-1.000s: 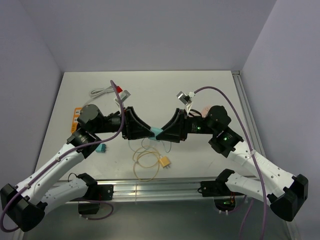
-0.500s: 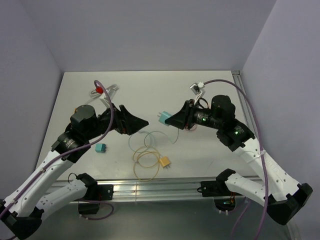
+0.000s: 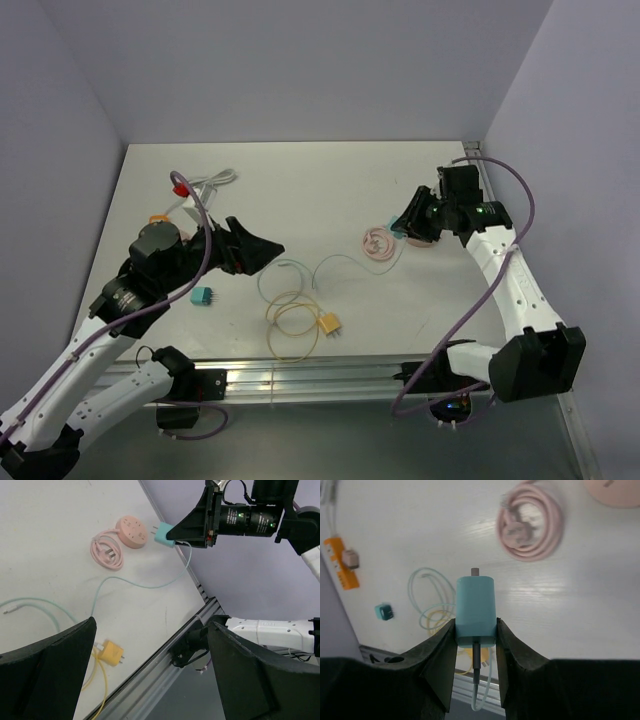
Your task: Insert the plug
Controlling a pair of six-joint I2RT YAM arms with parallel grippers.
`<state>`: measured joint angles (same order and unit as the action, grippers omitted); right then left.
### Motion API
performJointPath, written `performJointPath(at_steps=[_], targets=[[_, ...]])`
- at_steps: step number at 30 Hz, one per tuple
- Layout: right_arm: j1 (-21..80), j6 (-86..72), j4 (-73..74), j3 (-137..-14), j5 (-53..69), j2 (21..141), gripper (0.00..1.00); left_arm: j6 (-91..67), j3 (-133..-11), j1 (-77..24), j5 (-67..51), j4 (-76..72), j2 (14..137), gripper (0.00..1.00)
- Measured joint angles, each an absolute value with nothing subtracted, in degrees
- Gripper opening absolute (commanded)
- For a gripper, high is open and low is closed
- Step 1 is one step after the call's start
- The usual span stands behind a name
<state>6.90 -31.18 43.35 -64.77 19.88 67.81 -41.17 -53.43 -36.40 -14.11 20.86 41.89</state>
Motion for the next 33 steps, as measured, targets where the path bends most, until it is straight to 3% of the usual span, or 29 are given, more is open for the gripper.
performJointPath(at_steps=[18,33], targets=[[-1.8,-37.5,53.4,-75.4,7.7,85.1,0.0,-39.4,-62.0,-36.3,-10.5,26.9,50.6,0.98],[-6.2,-40.8,55.4,-80.7,4.1,90.3,0.0,-37.1,-65.6,-36.2,-11.9,27.6,59.0,0.98]])
